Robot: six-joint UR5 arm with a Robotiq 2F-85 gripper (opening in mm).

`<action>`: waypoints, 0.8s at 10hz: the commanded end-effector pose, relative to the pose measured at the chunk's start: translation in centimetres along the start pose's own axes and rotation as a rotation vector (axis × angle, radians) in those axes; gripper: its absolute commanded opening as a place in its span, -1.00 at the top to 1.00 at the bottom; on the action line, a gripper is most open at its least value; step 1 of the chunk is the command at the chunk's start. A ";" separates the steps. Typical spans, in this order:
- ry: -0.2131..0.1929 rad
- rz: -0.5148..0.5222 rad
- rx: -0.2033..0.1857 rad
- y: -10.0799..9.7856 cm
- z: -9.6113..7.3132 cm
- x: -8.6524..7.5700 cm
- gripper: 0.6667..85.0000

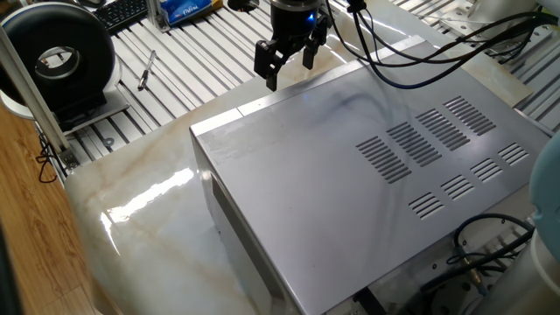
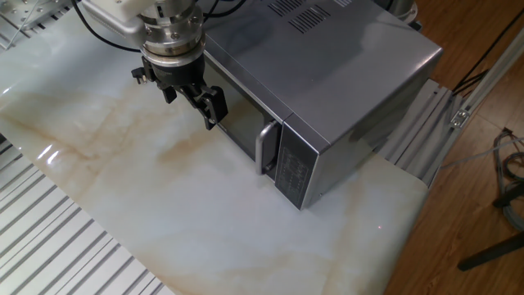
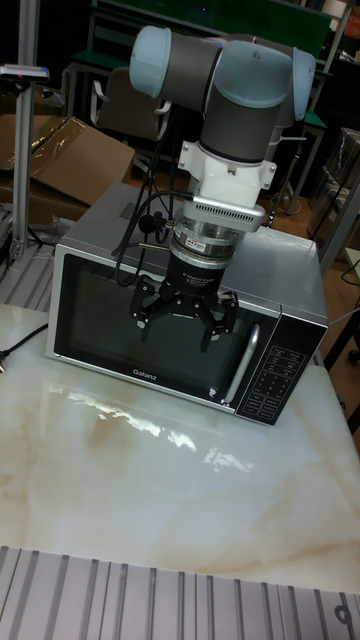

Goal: Open the microwave door

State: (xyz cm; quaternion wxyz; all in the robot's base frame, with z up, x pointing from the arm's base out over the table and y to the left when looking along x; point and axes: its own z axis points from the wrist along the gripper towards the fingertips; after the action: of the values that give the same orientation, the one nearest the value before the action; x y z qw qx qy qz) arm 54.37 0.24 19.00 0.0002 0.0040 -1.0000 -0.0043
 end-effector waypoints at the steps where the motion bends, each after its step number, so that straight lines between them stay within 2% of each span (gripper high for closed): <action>1: 0.000 0.000 0.000 0.2 0.0 0.0 -0.98; 2: -0.160 0.260 0.036 -1.1 -0.3 -4.0 0.99; 8: -0.157 0.263 0.036 -1.1 -0.3 -4.0 0.99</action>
State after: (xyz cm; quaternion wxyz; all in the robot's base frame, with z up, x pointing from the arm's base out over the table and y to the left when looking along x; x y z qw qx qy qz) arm 57.83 -0.89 19.11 -0.0676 -0.1097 -0.9915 0.0177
